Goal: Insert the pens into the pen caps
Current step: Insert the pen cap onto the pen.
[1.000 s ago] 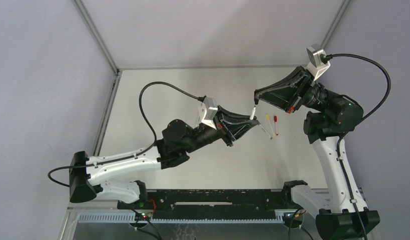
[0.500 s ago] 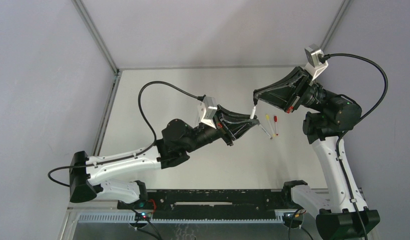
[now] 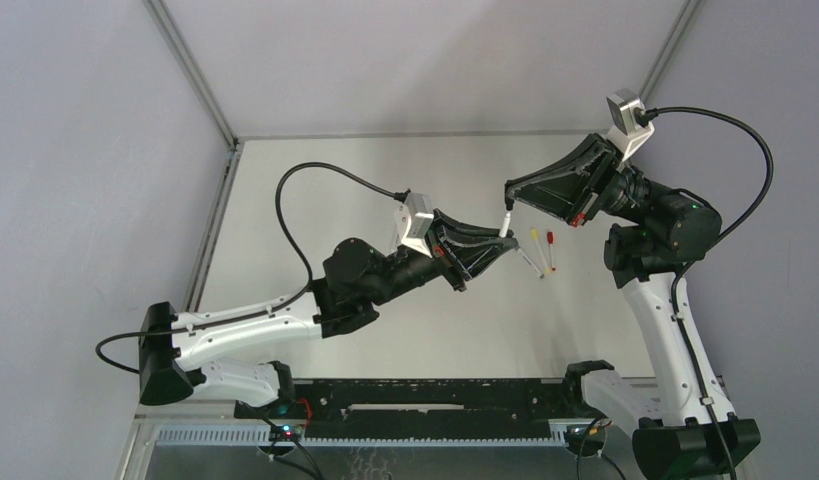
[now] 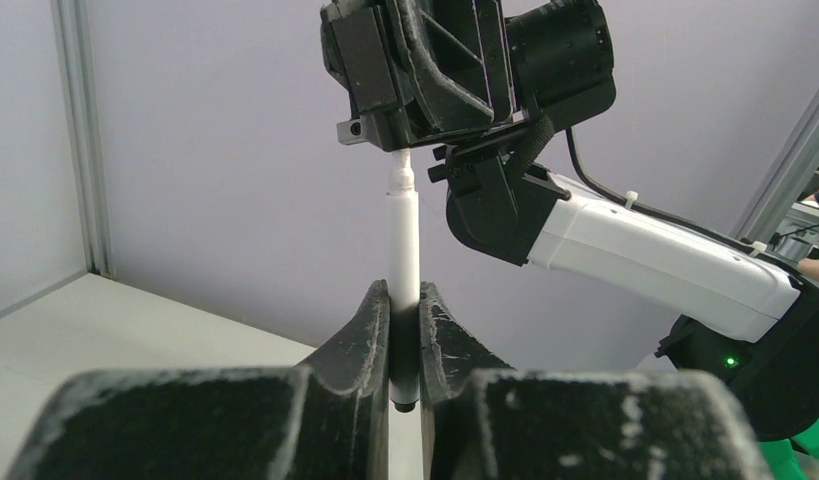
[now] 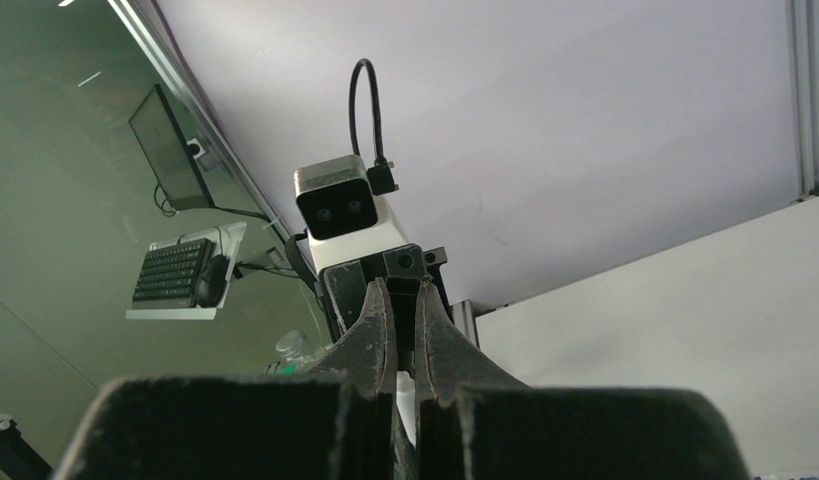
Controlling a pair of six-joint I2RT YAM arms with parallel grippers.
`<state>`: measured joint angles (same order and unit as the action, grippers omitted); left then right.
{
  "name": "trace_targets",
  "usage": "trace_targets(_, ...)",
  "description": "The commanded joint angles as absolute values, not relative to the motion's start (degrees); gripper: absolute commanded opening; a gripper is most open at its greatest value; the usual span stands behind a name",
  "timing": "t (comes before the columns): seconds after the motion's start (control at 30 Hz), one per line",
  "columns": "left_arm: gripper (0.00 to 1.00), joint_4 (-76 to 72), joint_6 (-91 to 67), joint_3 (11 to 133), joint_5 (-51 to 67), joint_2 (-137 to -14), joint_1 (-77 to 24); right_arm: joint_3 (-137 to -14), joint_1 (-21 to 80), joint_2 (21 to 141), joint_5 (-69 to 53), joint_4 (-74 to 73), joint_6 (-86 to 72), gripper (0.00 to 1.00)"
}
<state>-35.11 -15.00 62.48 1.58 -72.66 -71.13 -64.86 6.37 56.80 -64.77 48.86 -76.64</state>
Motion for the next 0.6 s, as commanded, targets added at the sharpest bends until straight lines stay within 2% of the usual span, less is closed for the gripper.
trace_targets(0.0,0.0,-37.79,-14.95,65.83,0.13,-72.25,-71.37,-64.99,7.2,56.23,-64.25,49.5,-77.43,0.0)
trace_targets(0.57,0.0,-40.16,-14.07,64.12,-4.57,-70.3,-71.31,-63.14,8.77,55.32,-63.52,46.19,-75.29,0.0)
